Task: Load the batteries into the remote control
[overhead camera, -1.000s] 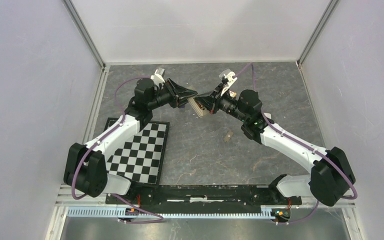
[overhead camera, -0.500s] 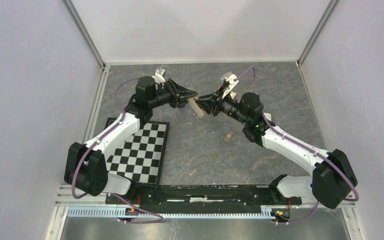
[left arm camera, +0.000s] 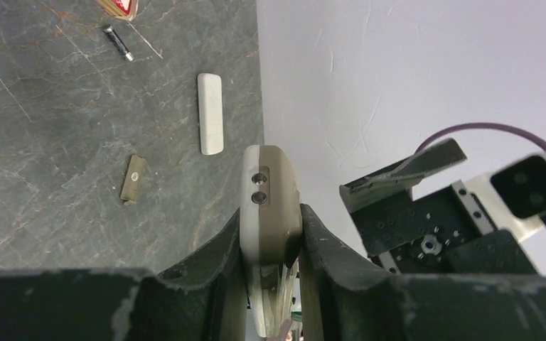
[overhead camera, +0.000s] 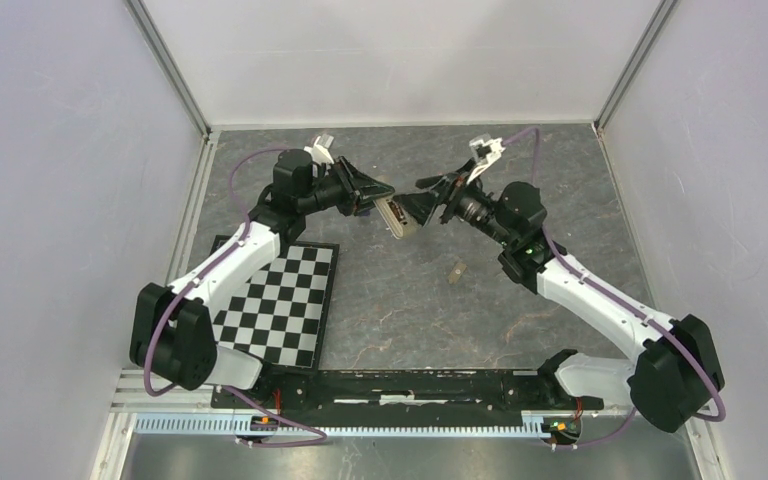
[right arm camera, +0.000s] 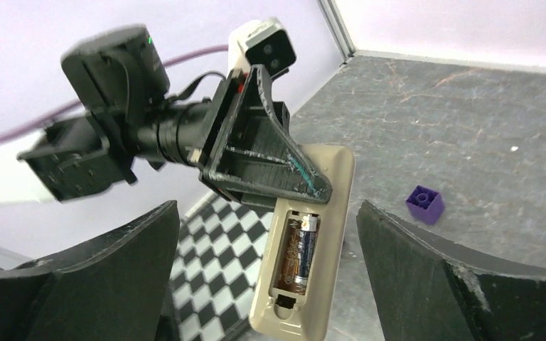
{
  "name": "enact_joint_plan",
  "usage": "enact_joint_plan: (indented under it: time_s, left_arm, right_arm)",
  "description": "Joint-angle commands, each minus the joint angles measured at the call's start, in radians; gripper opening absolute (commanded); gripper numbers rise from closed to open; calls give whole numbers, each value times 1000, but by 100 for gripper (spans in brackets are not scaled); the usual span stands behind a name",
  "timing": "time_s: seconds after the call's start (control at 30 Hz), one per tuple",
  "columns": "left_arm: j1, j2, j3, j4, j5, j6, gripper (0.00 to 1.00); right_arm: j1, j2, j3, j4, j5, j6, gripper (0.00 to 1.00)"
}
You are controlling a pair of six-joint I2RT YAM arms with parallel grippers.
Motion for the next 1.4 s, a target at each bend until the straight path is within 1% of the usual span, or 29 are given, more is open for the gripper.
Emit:
enact_joint_plan:
  time_s: [0.0, 0.03, 0.1, 0.13, 0.37, 0.6, 0.8, 1.0, 1.2, 1.37]
  left_arm:
    - [2, 10, 46, 42, -2, 127, 2]
    - [2, 10, 46, 51, -4, 142, 2]
    - [2, 12, 45, 79, -4, 169, 2]
    - [3, 12, 43, 93, -4, 178, 2]
    - [1, 2, 16, 160, -26, 224, 2]
    - [1, -3, -24, 221, -32, 197, 2]
    - [0, -8, -26, 225, -29, 196, 2]
    - [-1, -6, -26, 234, -16, 193, 2]
    - [-4, -2, -29, 235, 4, 195, 2]
    - [-7, 6, -34, 235, 25, 198, 2]
  right_arm:
    - [-67, -29, -15, -20, -14, 350, 98]
    - [-74, -26, -17, -73, -8, 404, 98]
    - [-77, -24, -2, -197, 19, 453, 98]
    - [-77, -28, -10, -215, 38, 489, 98]
    - [-77, -65, -103, -213, 85, 828, 98]
    - [-57, -41, -102, -178, 88, 1037, 98]
    - [-36, 3, -91, -144, 89, 1112, 98]
    - [-19, 58, -61, -100, 71, 1134, 98]
    - [-17, 105, -34, -8, 82, 1126, 98]
    - [-17, 148, 8, 4, 58, 1126, 98]
